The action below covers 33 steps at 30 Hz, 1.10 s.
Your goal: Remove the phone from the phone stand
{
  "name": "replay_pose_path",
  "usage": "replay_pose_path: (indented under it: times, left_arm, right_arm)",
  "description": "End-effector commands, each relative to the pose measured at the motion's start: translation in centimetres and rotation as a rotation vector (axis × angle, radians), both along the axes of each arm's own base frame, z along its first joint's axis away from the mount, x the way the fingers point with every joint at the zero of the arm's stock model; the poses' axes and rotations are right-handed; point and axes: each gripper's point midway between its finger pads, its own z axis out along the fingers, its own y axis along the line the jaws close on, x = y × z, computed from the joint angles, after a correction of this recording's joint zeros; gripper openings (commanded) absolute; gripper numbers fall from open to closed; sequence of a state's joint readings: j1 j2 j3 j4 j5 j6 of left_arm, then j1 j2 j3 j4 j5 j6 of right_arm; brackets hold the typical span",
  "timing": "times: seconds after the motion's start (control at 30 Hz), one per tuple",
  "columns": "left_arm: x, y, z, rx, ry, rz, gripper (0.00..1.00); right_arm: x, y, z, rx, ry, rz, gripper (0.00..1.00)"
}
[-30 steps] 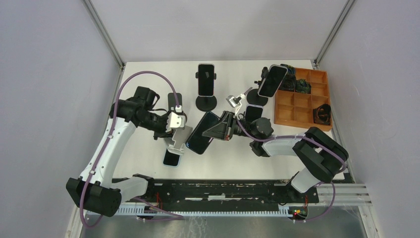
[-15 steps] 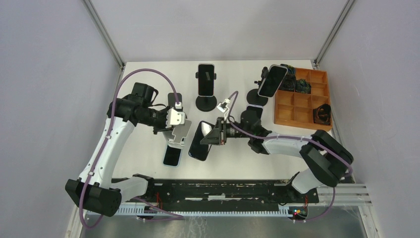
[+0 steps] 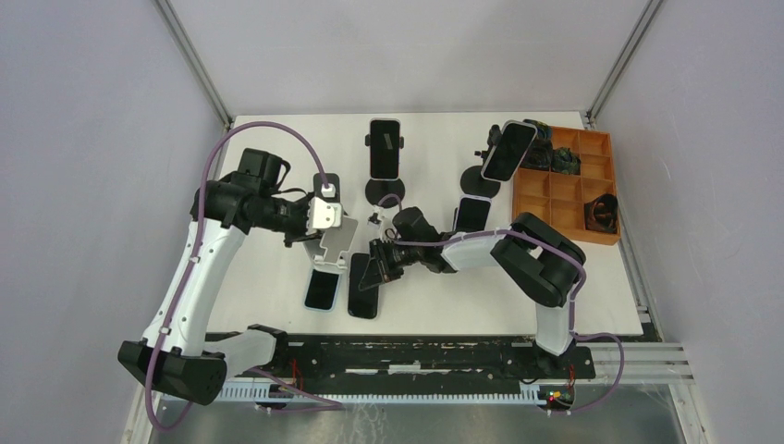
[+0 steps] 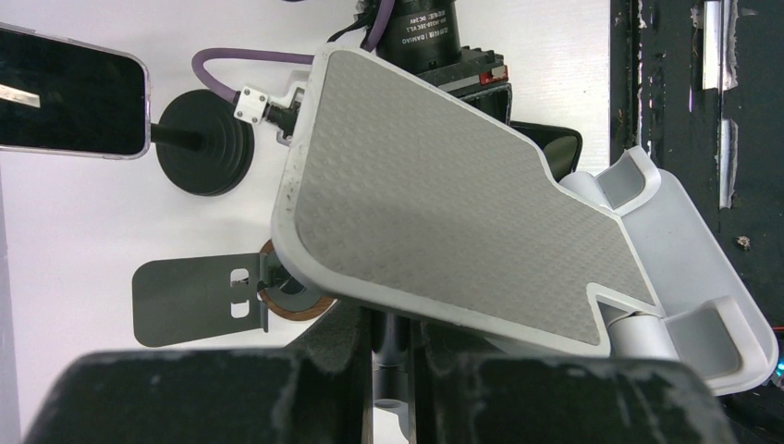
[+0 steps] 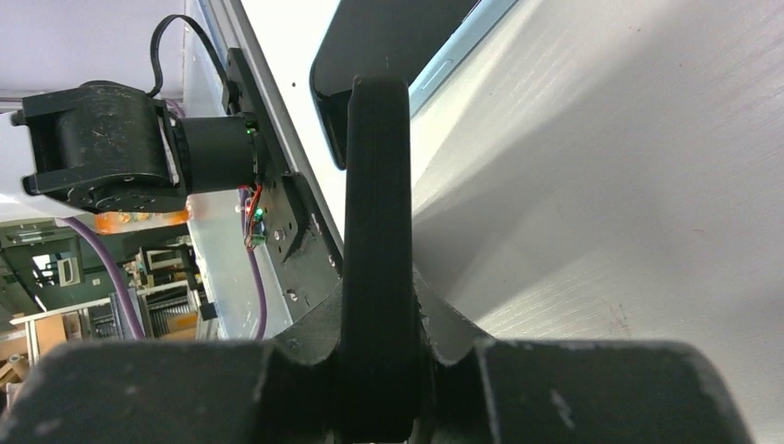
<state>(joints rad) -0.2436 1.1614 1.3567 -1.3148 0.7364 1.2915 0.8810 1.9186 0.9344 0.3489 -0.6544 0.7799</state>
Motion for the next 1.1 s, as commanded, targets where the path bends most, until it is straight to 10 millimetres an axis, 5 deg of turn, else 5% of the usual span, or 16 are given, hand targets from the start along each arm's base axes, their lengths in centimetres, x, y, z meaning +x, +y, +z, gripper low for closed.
replay_pose_path:
  times: [0.0,0.07,0.3,0.57,0.73,0.83,1.07]
  left_arm:
    - [-0.8,-0.6,1.5,-0.056,0.0,-0.006,0.02]
    - [-0.9,-0.7,1.5,-0.06,0.004,-0.008,0.02]
    - [-1.1,-0.8,1.5,-0.066,0.011,-0.018,0.02]
    - [-1.2,-0.8,1.5,-0.067,0.011,-0.027,0.02]
    - [-1.3,-0.8,1.3,-0.066,0.019,-0.032,0.02]
    - [-1.5,-1.0,1.3,-0.074,0.029,-0.038,0.02]
    - [-2.1,-1.1,1.2,-0.085,0.039,-0.06,0.02]
  right_arm:
    - [2.2,-0.2,-2.0,-0.116,-0.087,-0.049,0.27]
    - [2.7,-0.9,-2.9,-0.182,-0.114,-0.057,0.51]
    - [4.1,-3.2,-3.7,-0.317,-0.193,-0.125,0.97]
    - [5.5,-6.0,-1.7,-0.392,-0.313,-0.215,0.98]
    - [5.8,-5.4,2.8,-0.287,-0.378,-0.229,0.98]
    - [5.2,-4.0,8.0,-0.099,-0.447,-0.188,0.98]
    - [-1.4,-3.0,19.9,0.403,-0.56,0.074,0.93]
